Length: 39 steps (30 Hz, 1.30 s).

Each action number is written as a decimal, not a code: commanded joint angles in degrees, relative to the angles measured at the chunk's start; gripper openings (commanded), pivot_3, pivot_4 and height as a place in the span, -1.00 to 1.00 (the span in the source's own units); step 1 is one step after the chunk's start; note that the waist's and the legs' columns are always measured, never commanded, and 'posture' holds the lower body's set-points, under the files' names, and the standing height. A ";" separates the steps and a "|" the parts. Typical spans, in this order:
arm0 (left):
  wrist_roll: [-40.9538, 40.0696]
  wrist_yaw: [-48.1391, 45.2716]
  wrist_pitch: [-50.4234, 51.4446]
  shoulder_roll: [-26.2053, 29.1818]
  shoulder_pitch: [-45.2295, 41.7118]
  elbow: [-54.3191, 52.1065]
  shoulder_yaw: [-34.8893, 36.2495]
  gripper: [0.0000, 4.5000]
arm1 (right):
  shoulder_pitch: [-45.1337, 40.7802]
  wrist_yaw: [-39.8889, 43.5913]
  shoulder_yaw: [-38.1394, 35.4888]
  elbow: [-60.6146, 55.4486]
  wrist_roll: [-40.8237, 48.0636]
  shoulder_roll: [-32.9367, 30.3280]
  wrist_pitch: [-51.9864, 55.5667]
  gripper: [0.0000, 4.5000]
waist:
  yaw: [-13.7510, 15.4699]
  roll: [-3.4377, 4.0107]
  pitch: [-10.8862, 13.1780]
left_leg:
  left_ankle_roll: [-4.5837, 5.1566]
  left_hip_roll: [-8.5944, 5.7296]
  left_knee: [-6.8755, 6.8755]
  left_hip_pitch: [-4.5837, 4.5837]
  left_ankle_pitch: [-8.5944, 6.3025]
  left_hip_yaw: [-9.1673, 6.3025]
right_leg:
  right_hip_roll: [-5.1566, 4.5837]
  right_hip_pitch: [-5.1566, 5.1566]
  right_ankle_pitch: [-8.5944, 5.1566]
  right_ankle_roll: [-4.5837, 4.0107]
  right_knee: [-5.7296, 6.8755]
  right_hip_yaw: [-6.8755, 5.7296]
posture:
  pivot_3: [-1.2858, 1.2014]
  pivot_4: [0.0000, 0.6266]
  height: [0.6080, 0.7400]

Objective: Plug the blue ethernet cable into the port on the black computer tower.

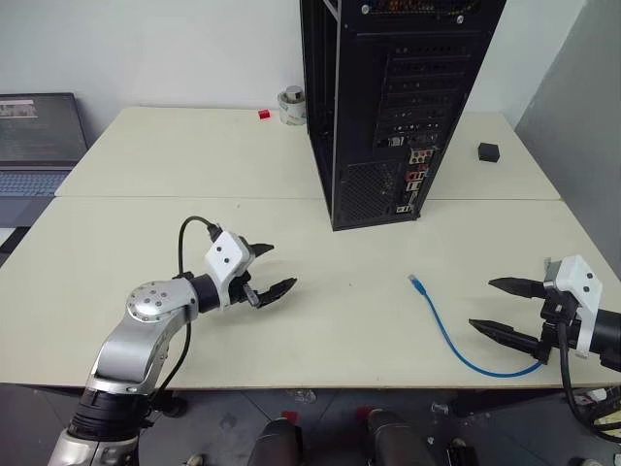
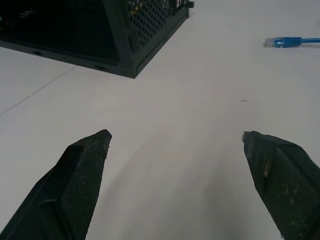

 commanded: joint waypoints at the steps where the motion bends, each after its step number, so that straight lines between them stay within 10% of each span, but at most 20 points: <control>1: -0.93 -0.57 -0.85 0.38 -0.92 -2.05 1.11 0.99 | 0.01 0.69 -1.99 -0.82 -0.22 0.27 -1.04 1.00 | 0.00 0.00 0.00 | 0.00 0.00 0.00 0.00 0.00 0.00 | 0.00 0.00 0.00 0.00 0.00 0.00 | 0.03 -0.52 1.00; 19: -1.72 -2.92 2.40 0.97 -0.94 -6.43 -1.45 0.99 | -1.87 -6.55 -1.00 -4.84 0.81 2.72 3.96 1.00 | -0.02 0.00 0.00 | 0.00 0.01 0.00 0.00 0.00 -0.01 | 0.00 0.00 0.00 0.00 0.01 0.00 | 0.03 -0.52 1.00; 39: -0.08 -4.23 2.78 -0.39 -1.66 -10.47 -9.69 0.99 | -10.85 -29.01 22.36 3.50 -18.07 24.88 -1.58 1.00 | -0.10 0.01 -0.02 | 0.00 0.02 0.01 0.00 0.00 -0.01 | 0.04 -0.05 0.00 -0.01 0.02 0.04 | 0.03 -0.52 1.00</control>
